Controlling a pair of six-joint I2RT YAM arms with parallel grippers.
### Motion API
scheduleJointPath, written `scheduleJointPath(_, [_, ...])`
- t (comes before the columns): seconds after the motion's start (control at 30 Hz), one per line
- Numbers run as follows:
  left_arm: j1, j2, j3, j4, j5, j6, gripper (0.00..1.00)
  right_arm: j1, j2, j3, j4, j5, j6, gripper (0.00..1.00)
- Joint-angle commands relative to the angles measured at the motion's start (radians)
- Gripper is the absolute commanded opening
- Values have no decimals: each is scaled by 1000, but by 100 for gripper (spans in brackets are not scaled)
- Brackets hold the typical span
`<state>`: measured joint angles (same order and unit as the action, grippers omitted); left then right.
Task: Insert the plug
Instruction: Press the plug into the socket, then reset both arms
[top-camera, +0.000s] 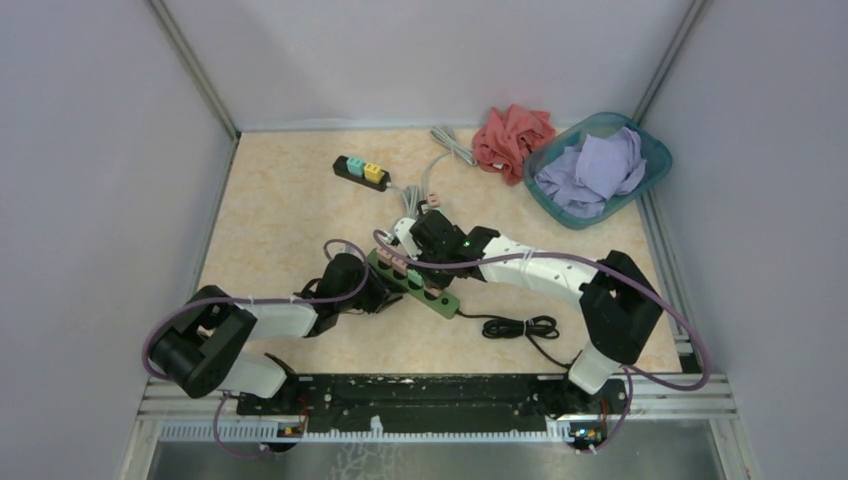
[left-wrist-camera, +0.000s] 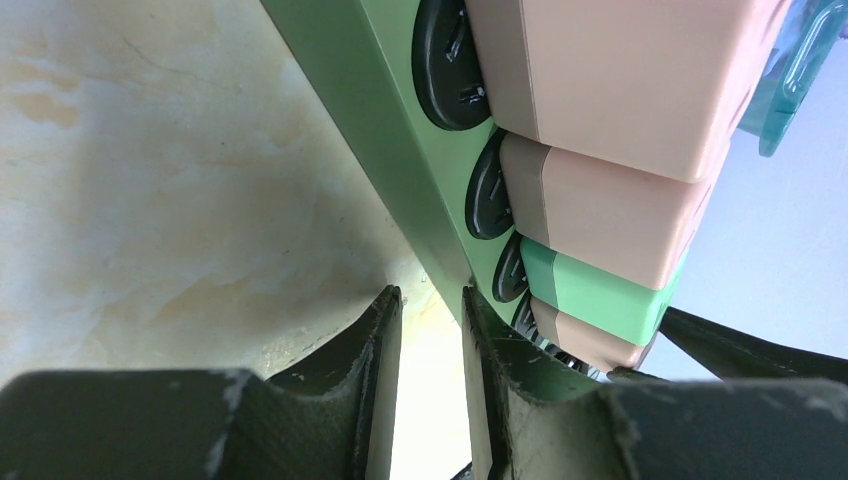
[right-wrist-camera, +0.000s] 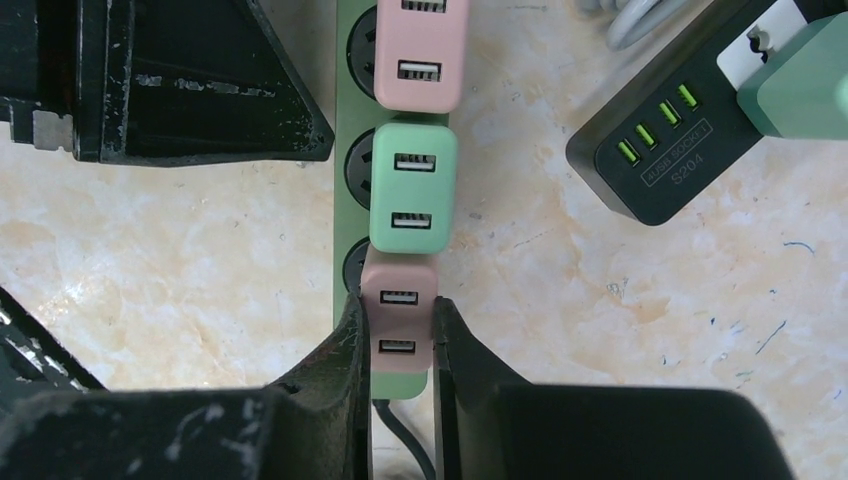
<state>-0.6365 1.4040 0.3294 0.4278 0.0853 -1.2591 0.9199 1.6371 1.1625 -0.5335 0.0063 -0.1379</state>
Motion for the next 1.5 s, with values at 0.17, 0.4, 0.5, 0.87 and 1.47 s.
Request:
scheduleJointPath(0.17, [7, -19, 21, 3, -9, 19, 34, 5, 38, -114, 18, 19, 11, 2])
scheduleJointPath(0.4, [8, -58, 53, -56, -32, 55, 37, -27, -120, -43, 53, 42, 13, 46])
scheduleJointPath(0.5, [8, -94, 61, -92, -51, 72, 39, -57, -213, -57, 77, 50, 25, 58])
scheduleJointPath(0.87, [119, -426, 142, -464, -248, 278, 74, -183, -550, -227, 91, 331, 120, 85])
scheduleJointPath(1.47, [158, -837, 566, -890, -524, 947, 100, -187, -1122, -426, 91, 700, 166, 99])
